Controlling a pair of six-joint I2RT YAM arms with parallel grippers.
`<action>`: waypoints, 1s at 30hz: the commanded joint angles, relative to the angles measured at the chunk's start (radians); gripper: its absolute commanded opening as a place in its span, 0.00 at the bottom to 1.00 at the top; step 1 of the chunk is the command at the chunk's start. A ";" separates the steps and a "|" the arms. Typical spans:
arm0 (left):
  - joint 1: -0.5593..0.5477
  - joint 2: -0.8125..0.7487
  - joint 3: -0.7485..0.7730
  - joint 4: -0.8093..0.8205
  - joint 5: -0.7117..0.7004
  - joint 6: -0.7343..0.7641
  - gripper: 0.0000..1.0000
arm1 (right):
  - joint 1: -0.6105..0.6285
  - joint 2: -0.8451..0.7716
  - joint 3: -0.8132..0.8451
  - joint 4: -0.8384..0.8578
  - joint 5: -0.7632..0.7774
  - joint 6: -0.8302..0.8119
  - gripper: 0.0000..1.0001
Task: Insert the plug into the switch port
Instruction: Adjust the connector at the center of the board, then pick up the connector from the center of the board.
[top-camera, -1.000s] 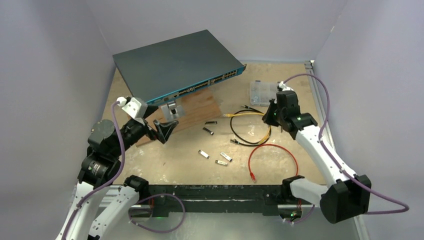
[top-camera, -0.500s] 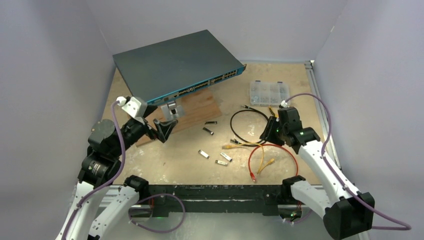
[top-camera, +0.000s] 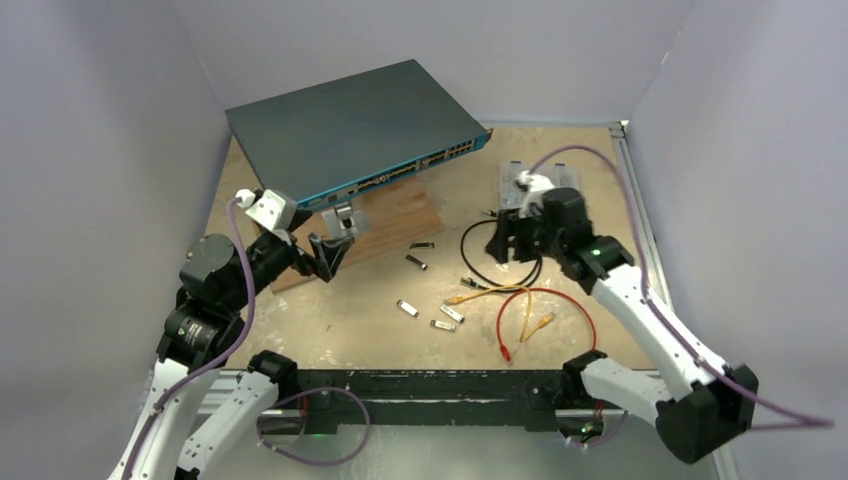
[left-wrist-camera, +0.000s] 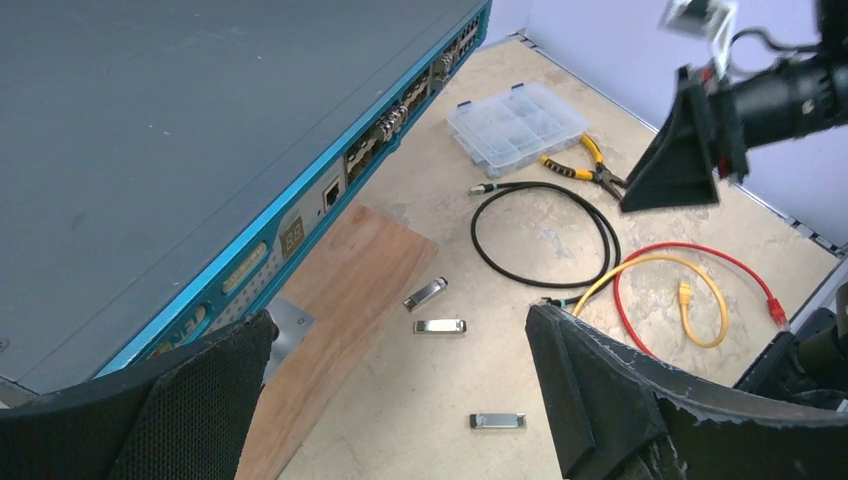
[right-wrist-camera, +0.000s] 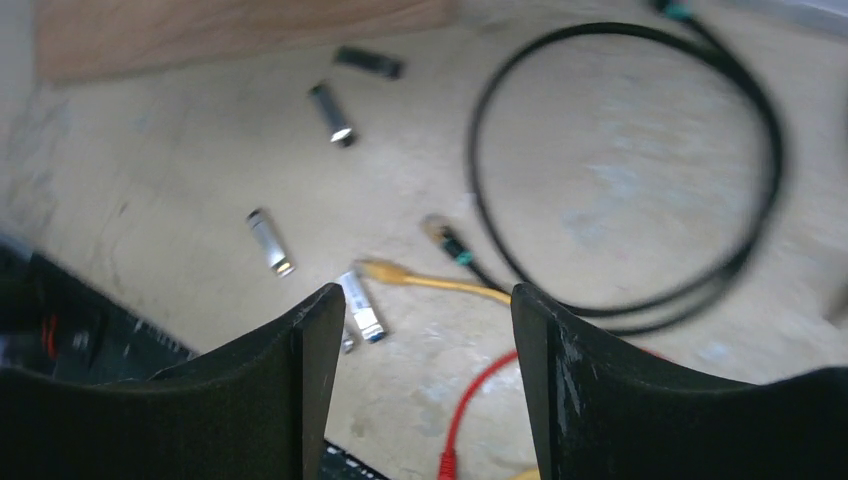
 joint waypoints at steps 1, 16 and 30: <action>-0.006 0.004 0.061 -0.010 -0.028 0.025 0.99 | 0.254 0.145 0.032 0.143 -0.053 -0.065 0.66; -0.006 -0.035 0.091 -0.090 -0.072 0.036 0.99 | 0.478 0.469 0.092 0.139 0.243 -0.570 0.59; -0.006 -0.034 0.102 -0.090 -0.052 0.032 0.99 | 0.479 0.340 -0.136 0.292 0.010 -0.811 0.55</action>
